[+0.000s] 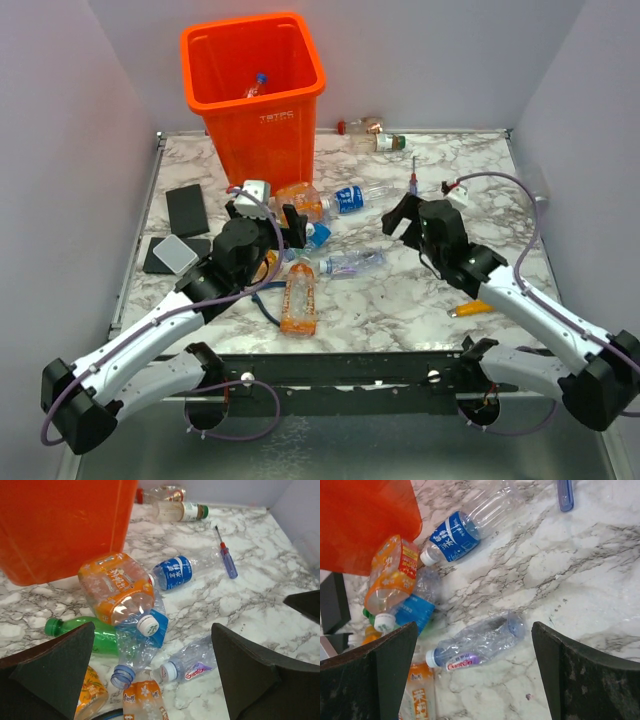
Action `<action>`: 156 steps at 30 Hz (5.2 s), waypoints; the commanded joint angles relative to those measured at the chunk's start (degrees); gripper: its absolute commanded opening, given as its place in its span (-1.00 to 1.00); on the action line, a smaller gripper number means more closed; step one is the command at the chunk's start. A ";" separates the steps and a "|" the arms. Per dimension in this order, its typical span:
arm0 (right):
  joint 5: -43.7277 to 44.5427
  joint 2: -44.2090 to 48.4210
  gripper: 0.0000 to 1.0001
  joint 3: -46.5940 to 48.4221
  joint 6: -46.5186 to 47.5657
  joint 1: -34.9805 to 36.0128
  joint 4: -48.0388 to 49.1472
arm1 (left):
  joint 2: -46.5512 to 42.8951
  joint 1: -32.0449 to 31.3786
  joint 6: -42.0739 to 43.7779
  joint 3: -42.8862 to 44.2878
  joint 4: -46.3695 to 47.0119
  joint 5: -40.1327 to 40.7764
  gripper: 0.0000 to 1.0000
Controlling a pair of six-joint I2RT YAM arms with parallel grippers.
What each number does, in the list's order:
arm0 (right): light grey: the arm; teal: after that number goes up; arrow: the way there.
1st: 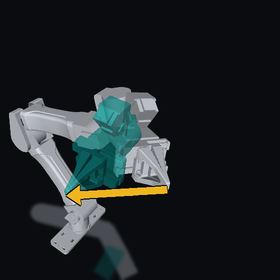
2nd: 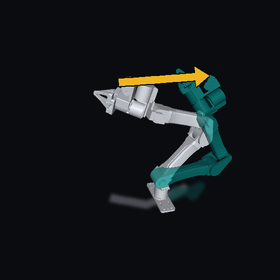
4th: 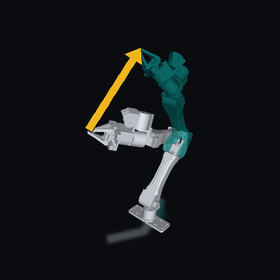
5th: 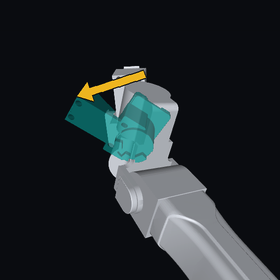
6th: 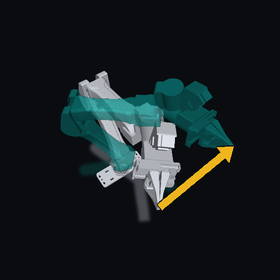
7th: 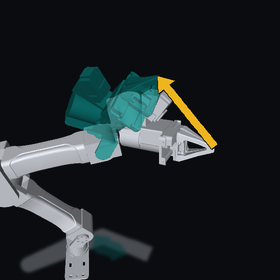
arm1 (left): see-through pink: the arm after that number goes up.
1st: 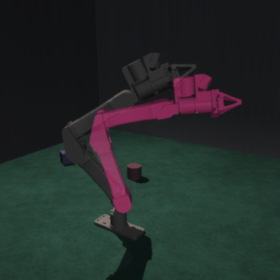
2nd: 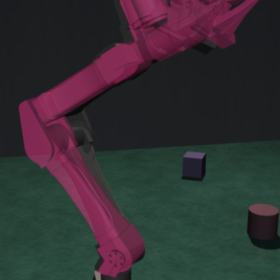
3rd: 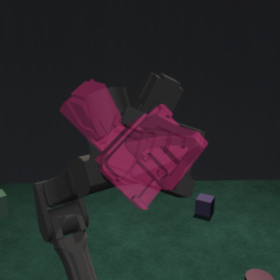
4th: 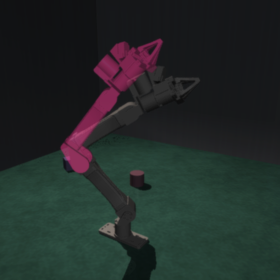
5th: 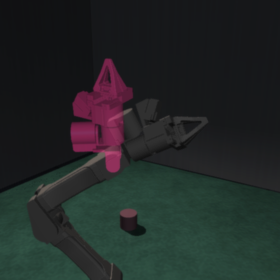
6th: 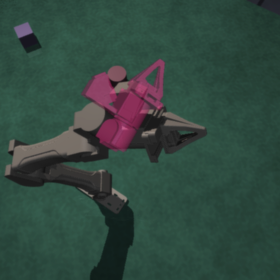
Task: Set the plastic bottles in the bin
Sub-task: Pick up the plastic bottle at the center of the board.
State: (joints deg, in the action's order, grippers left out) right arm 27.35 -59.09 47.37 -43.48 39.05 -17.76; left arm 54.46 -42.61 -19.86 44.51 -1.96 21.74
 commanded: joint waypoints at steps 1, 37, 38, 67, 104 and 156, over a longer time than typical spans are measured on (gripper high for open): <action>-18.45 -7.21 0.99 -2.36 -8.42 -9.04 13.74 | -6.79 0.13 -2.70 -4.16 0.19 8.21 0.98; -13.28 -62.48 0.84 30.43 -34.49 -19.98 16.18 | -10.48 0.13 -4.80 -9.97 1.05 9.54 0.98; -13.96 -63.21 0.79 31.10 -33.94 -19.98 16.06 | -10.43 0.14 -4.74 -9.97 1.07 9.41 0.98; -29.45 0.09 -0.26 6.20 5.38 -18.75 22.04 | -18.30 0.16 -7.01 -15.37 10.93 14.02 0.98; -60.81 19.08 -0.33 -12.15 -2.97 -18.57 48.63 | 13.61 -10.59 -23.50 -10.38 49.61 -47.73 0.98; -45.99 21.88 0.99 2.60 0.82 -18.59 21.52 | 10.14 -13.67 -16.57 -6.00 46.75 -34.00 -1.00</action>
State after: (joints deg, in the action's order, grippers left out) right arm -20.14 -39.64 39.88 -54.61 20.27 27.68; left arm 72.10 -58.96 -44.25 37.06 53.25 -19.79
